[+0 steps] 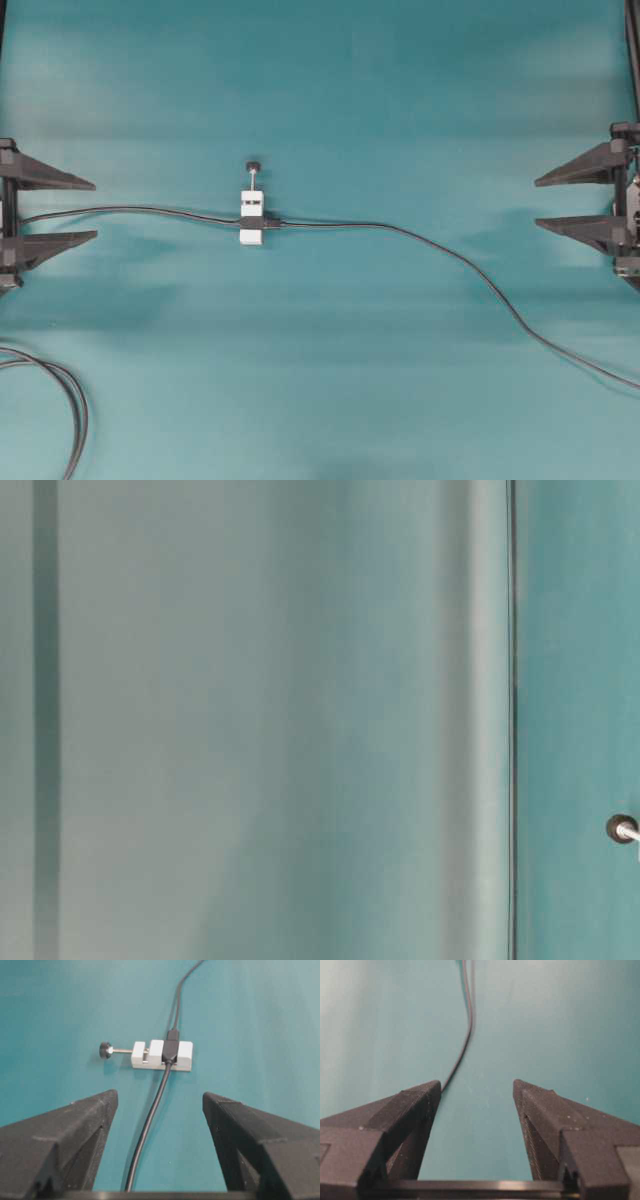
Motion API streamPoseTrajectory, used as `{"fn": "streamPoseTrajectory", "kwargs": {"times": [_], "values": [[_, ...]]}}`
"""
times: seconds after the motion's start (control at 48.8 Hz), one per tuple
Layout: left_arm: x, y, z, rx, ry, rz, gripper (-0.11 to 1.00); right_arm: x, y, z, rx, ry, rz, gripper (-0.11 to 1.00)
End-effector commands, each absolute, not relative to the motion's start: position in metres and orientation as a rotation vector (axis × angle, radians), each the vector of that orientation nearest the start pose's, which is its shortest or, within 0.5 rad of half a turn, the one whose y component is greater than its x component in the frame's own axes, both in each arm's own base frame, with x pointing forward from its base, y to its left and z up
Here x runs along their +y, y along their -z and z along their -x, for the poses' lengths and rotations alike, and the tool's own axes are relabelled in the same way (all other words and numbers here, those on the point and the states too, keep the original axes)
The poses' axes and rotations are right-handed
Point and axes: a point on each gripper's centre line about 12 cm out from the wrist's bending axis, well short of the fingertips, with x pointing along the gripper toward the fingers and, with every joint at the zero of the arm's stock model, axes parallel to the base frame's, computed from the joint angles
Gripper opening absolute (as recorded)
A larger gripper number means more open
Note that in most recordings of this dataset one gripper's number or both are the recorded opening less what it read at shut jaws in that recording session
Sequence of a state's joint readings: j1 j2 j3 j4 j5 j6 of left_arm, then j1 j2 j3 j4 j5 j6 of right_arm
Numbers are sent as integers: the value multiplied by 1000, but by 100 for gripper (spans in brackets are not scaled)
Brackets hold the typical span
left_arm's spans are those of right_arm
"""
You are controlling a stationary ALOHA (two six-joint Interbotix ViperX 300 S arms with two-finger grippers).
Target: Insert the USB cable into the female connector supported by the left arm.
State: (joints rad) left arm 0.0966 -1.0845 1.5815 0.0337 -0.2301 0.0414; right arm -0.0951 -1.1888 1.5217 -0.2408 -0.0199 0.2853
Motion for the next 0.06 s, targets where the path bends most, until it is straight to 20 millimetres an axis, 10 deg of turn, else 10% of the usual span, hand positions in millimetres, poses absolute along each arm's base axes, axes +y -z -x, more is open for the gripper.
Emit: {"fn": "streamPoseTrajectory", "kwargs": {"times": [0.0, 0.041], "values": [[13, -150, -142, 260, -76, -74, 87, -13, -165, -142, 298, 98, -58, 65], [13, -150, -142, 260, -76, -74, 87, -13, -165, -142, 297, 98, -60, 65]]}}
